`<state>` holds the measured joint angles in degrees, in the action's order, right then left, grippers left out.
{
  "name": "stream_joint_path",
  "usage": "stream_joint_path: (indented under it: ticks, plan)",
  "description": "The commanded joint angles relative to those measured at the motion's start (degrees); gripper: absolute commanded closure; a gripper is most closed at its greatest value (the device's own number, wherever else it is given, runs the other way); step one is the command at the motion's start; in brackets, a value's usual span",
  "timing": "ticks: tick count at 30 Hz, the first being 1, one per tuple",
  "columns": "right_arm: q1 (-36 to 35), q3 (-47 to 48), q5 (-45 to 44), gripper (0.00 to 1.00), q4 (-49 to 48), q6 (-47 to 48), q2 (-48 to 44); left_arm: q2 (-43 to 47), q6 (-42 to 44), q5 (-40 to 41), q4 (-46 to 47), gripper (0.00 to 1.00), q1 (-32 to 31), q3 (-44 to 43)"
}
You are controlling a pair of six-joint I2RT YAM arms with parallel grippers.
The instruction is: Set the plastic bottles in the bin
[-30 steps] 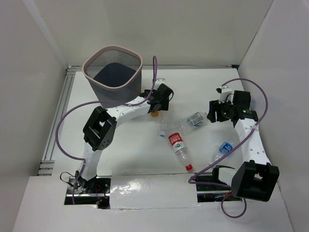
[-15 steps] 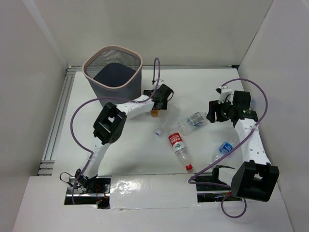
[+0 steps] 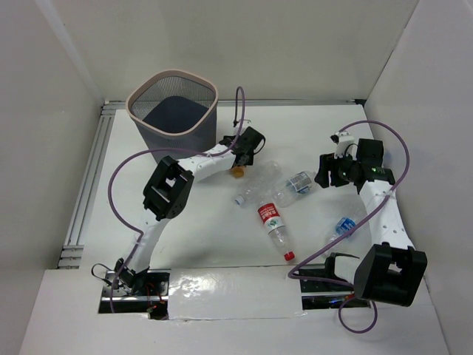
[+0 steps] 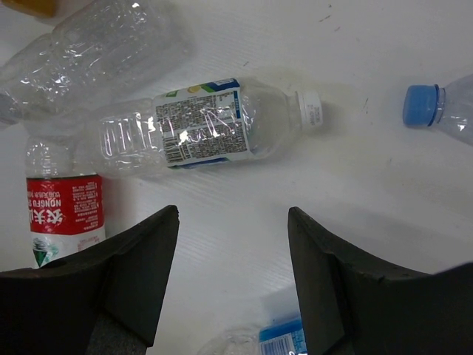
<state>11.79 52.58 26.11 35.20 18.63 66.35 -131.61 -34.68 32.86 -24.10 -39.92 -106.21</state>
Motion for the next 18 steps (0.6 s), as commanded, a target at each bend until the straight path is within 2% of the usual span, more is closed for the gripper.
stream_joint_path:
  ticks: [1,3,6,10,14,18]
  plan:
    - [0.34,0.86,2.27,0.32,-0.31,-0.53,-0.08,-0.23,0.40,-1.31,0.89,0.50,0.20,1.10]
    - [0.34,0.86,3.50,0.32,0.39,0.00,-0.08,1.87,0.93,-3.15,1.60,0.58,0.20,1.80]
    - [0.34,0.86,6.05,0.31,1.10,2.81,-0.08,4.95,3.47,-5.52,4.66,0.65,-0.94,1.80]
    - [0.34,0.86,8.43,0.30,1.10,5.19,-0.08,10.93,7.60,-9.13,8.27,0.71,-2.09,0.31]
    - [0.34,-0.28,8.43,0.30,0.57,5.19,-0.08,14.88,9.62,-11.94,9.59,0.75,-3.41,-5.48]
    - [0.34,-0.28,7.73,0.39,0.04,5.19,-0.60,19.80,10.33,-15.45,12.14,0.76,-4.02,-8.74]
